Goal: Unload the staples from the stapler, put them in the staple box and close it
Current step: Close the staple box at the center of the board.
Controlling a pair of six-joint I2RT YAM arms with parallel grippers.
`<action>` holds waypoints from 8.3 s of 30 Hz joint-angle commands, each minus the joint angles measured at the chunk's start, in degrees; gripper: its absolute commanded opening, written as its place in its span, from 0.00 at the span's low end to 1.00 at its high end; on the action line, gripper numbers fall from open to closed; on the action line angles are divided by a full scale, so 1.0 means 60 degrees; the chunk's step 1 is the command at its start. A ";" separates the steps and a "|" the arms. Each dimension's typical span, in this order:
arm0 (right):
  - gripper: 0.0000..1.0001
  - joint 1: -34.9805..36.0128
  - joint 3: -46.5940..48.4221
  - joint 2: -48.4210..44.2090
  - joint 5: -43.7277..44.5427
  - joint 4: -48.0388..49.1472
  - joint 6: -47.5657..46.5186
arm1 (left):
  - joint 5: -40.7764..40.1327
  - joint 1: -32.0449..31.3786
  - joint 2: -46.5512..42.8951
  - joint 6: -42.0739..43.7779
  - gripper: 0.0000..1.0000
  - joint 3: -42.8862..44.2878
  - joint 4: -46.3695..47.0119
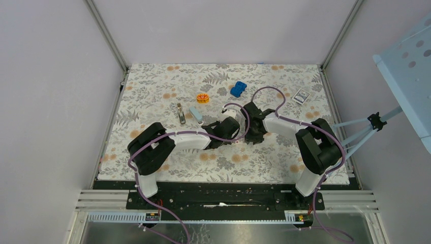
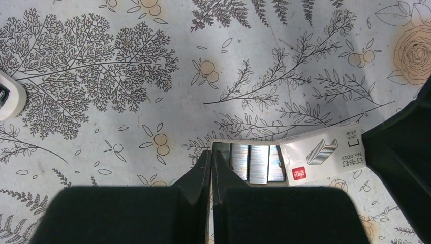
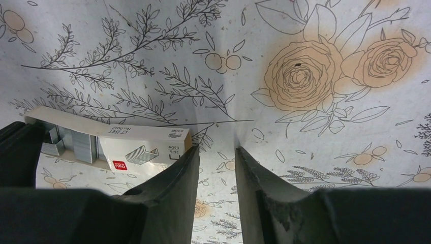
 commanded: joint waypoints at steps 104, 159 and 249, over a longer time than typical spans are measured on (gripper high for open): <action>0.46 -0.0628 -0.1997 -0.1339 -0.2617 0.2700 0.1572 | -0.0109 -0.0061 0.0099 -0.0657 0.00 -0.0186 -0.0228; 0.33 -0.0589 -0.0238 -0.0267 -0.1035 0.0329 0.0722 | -0.0197 -0.0061 0.0213 -0.0827 0.00 -0.0154 -0.0278; 0.00 0.1231 -0.1255 0.0185 -0.2204 0.1738 0.1745 | -0.0260 -0.0006 0.0248 -0.1149 0.00 -0.0053 -0.0414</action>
